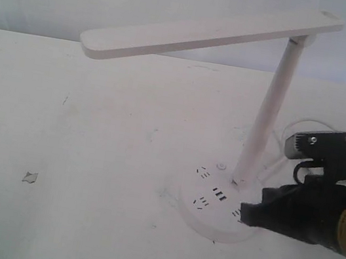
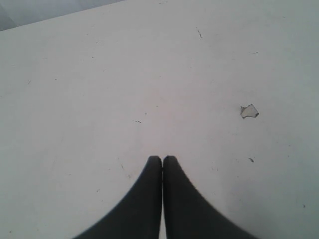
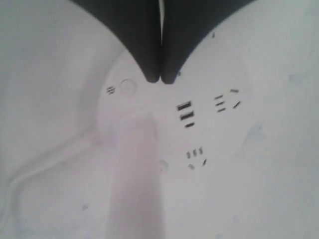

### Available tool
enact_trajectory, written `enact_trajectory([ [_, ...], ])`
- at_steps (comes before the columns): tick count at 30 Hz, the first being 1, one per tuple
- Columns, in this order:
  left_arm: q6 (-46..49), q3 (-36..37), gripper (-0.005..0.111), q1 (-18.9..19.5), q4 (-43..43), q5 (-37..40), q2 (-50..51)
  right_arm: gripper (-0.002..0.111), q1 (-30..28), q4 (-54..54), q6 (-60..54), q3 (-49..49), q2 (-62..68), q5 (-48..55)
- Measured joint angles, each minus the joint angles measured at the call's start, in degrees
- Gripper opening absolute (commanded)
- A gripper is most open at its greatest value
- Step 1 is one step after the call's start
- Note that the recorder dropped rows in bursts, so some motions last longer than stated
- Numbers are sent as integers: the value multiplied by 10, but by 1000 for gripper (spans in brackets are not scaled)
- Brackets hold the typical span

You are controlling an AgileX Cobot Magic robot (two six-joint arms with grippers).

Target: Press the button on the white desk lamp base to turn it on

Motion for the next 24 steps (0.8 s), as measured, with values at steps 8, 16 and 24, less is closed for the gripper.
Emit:
enact_trajectory([
  [8, 0, 0, 0, 0, 0, 0, 0, 0, 0, 1, 0, 0, 73, 43],
  [16, 0, 0, 0, 0, 0, 0, 0, 0, 0, 1, 0, -46, 157, 36],
  [24, 0, 0, 0, 0, 0, 0, 0, 0, 0, 1, 0, -66, 166, 30],
])
